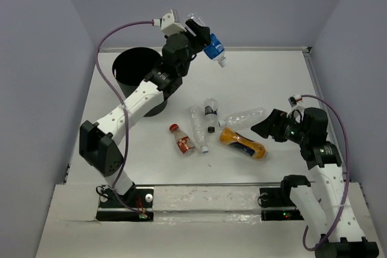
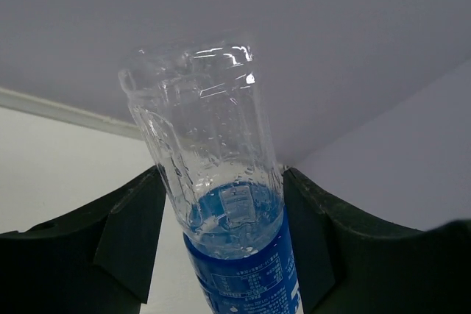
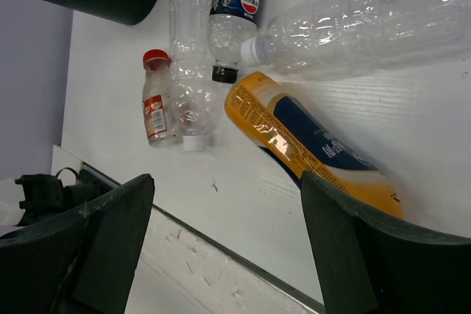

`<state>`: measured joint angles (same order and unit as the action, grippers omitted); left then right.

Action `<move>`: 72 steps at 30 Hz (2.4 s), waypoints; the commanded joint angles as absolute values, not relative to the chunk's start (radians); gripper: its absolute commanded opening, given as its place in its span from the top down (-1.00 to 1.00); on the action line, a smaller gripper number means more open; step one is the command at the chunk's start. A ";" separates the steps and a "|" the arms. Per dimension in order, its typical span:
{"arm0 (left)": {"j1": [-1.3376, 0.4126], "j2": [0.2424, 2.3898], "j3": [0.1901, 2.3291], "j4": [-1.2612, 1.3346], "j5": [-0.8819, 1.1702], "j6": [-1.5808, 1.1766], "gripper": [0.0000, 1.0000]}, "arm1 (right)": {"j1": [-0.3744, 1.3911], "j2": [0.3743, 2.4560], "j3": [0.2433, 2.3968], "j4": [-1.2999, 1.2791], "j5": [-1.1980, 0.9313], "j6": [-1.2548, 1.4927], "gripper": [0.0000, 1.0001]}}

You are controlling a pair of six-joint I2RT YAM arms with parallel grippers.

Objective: Put the plastic bottles in the bin

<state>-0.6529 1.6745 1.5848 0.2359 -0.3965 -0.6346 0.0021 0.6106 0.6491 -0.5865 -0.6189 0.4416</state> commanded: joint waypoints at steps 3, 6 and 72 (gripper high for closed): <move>-0.640 1.499 1.620 0.157 -0.434 -0.489 0.12 | 0.202 0.741 0.701 -0.517 -0.396 0.417 -0.75; -0.605 1.407 1.612 0.068 -0.462 -0.453 0.12 | 0.363 0.819 0.762 -0.543 -0.246 0.387 -0.80; -0.293 1.336 1.149 0.318 -0.776 -0.202 -0.44 | 0.727 1.597 1.055 -0.700 0.031 0.221 -0.79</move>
<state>-0.2909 1.3468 1.1511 0.2283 -0.7353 -0.2062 0.7136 1.6058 1.0306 -0.7300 0.0338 0.2096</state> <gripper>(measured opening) 0.717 0.899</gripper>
